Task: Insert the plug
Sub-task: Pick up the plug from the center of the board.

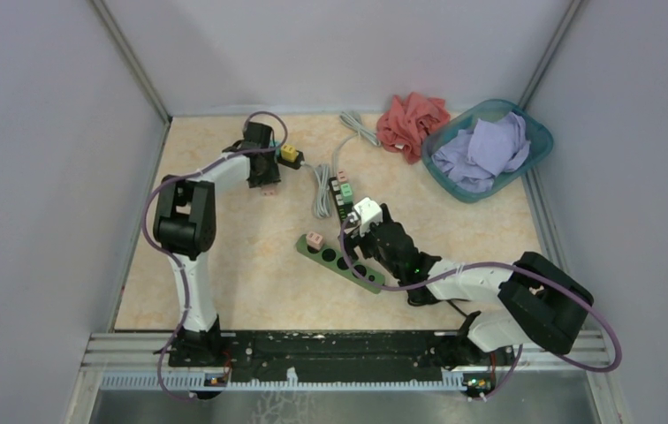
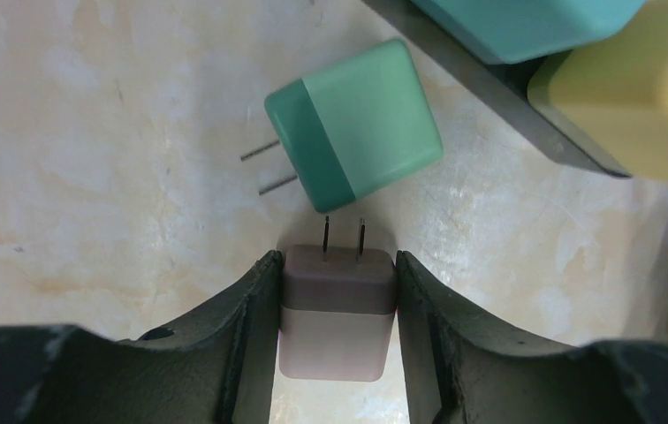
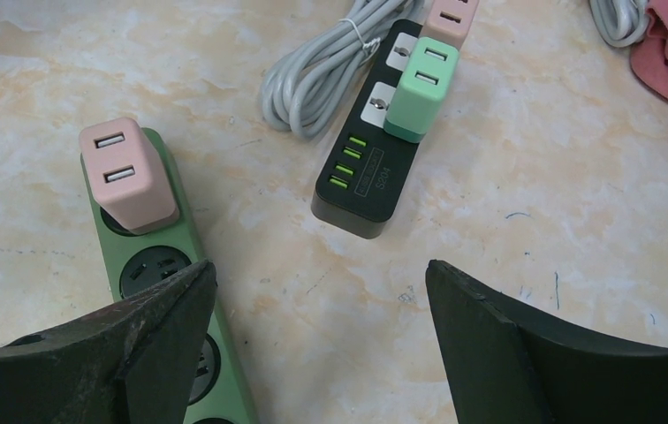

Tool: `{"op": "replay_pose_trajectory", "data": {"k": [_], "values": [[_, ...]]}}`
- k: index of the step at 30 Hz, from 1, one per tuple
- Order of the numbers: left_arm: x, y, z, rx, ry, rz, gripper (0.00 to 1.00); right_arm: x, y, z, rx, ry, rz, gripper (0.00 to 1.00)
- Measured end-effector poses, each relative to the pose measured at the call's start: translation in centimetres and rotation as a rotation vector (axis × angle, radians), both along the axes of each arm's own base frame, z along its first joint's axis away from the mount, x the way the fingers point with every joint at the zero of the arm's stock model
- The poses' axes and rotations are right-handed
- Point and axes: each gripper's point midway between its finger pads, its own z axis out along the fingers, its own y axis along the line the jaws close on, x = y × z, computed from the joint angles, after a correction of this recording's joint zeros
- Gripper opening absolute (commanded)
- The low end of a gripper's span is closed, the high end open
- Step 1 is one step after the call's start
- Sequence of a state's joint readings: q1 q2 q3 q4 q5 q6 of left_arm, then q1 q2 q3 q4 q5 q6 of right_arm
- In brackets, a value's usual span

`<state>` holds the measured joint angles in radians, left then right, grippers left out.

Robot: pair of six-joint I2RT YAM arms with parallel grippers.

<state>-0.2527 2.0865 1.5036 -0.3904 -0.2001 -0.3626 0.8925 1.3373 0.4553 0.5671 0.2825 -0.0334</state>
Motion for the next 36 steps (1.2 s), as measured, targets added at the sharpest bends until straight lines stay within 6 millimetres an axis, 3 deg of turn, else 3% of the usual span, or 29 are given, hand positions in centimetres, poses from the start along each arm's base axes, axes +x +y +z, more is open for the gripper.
{"op": "replay_pose_trajectory", "data": {"k": [6, 11, 14, 18, 25, 30, 36], "values": [[-2.6, -0.9, 0.5, -0.089, 0.023, 0.007, 0.37, -0.1, 0.2, 0.0, 0.001, 0.001, 0.010, 0.88], [-4.6, -2.5, 3.6, -0.236, -0.022, 0.012, 0.31, -0.4, 0.5, 0.7, 0.014, -0.012, 0.025, 0.88], [-5.4, -4.0, 6.9, -0.371, -0.104, 0.006, 0.29, -0.6, 0.7, 1.8, 0.039, -0.030, 0.031, 0.88], [-6.6, -5.5, 9.5, -0.519, -0.174, 0.011, 0.24, -1.0, 1.1, 3.5, 0.081, -0.056, 0.046, 0.88], [-9.6, -7.3, 11.9, -0.735, -0.210, 0.060, 0.20, -1.6, 3.1, 6.7, 0.155, -0.113, 0.059, 0.88], [-11.3, -8.4, 13.7, -0.877, -0.237, 0.091, 0.19, -0.6, 4.3, 10.0, 0.273, -0.162, 0.014, 0.88], [-13.2, -9.9, 16.1, -1.016, -0.265, 0.100, 0.17, 0.4, 5.6, 11.4, 0.345, -0.183, -0.011, 0.88]]}}
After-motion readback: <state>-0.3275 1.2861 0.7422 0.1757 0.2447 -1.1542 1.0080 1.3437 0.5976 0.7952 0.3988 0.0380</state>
